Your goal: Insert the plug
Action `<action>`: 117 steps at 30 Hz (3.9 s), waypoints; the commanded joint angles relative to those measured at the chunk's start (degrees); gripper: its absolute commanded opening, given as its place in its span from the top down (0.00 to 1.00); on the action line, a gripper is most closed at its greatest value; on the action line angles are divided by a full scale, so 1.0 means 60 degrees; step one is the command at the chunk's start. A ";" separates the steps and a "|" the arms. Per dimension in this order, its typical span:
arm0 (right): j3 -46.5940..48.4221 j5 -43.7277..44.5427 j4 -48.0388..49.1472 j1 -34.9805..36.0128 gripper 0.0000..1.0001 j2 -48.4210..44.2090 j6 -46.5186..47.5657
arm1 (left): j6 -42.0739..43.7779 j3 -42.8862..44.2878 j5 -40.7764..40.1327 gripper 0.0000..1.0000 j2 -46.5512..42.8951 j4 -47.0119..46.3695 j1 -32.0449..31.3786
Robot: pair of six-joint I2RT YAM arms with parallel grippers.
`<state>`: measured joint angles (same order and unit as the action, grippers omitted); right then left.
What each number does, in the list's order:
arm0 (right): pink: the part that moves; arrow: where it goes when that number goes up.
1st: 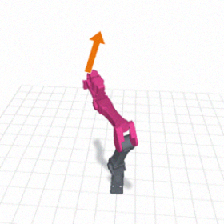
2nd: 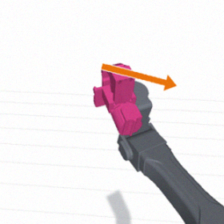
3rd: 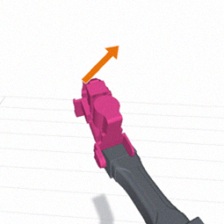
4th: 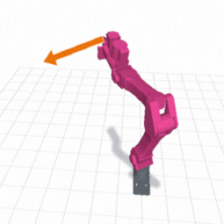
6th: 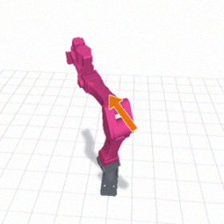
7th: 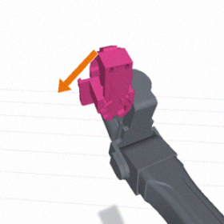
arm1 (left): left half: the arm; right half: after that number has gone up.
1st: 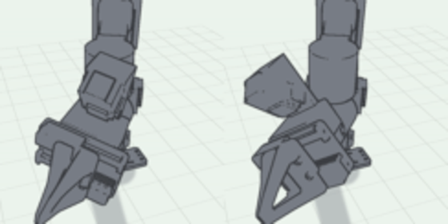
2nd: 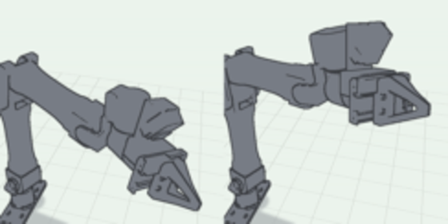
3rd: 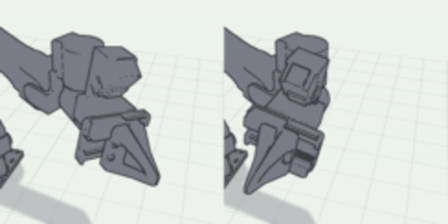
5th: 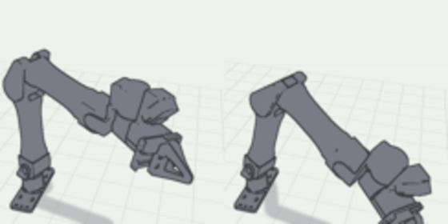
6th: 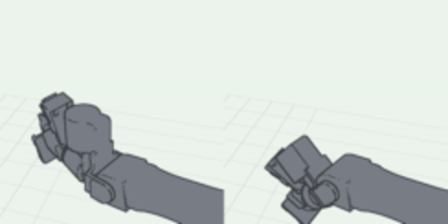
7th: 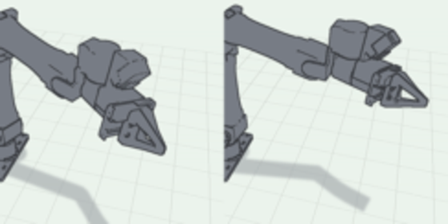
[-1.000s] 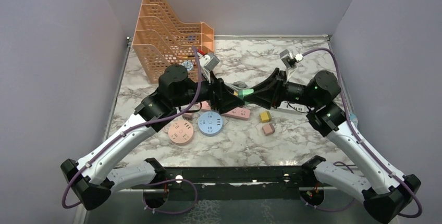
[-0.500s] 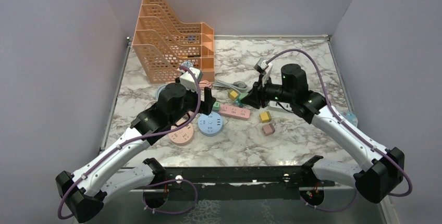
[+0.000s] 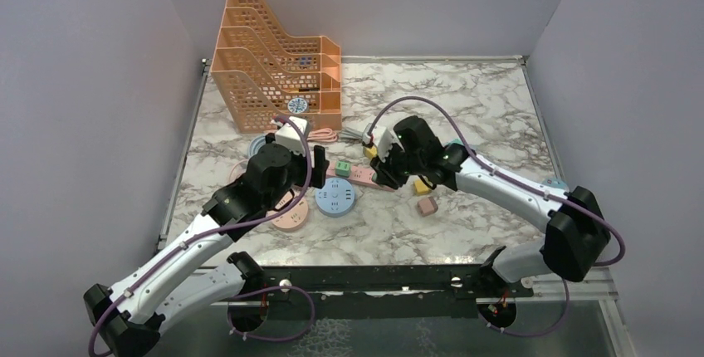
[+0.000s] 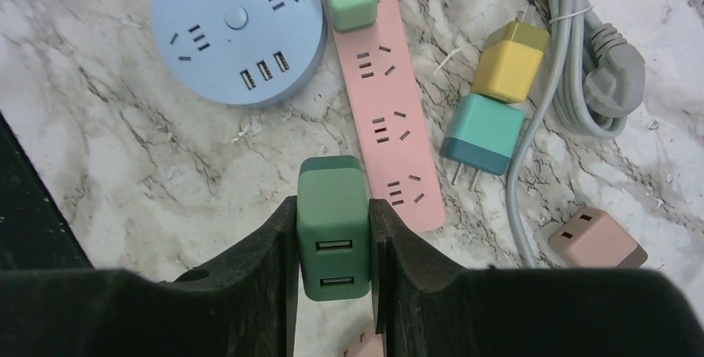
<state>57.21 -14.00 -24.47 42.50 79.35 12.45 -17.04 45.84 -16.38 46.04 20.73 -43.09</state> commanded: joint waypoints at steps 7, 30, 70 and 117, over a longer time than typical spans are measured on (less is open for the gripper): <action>0.1825 0.0506 -0.0640 0.0135 0.99 0.2044 0.2113 | -0.0251 -0.0418 -0.3080 0.18 -0.0975 0.0407 0.0021; 0.4643 0.1123 -0.2516 0.0896 0.99 0.4909 0.3323 | 0.0184 0.1233 -0.4884 0.17 -0.1284 0.1052 0.0033; 0.5754 0.1112 -0.3938 0.0900 0.99 0.6285 0.3478 | 0.0014 0.1408 -0.4418 0.16 -0.1250 0.1158 0.0024; 0.4024 0.0855 -0.1092 0.0687 0.63 0.4606 0.2430 | 0.0203 0.1303 -0.4608 0.16 -0.0954 0.0965 0.0033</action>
<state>78.70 -9.76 -29.36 47.55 108.18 29.61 -16.69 53.87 -43.97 40.16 27.94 -43.07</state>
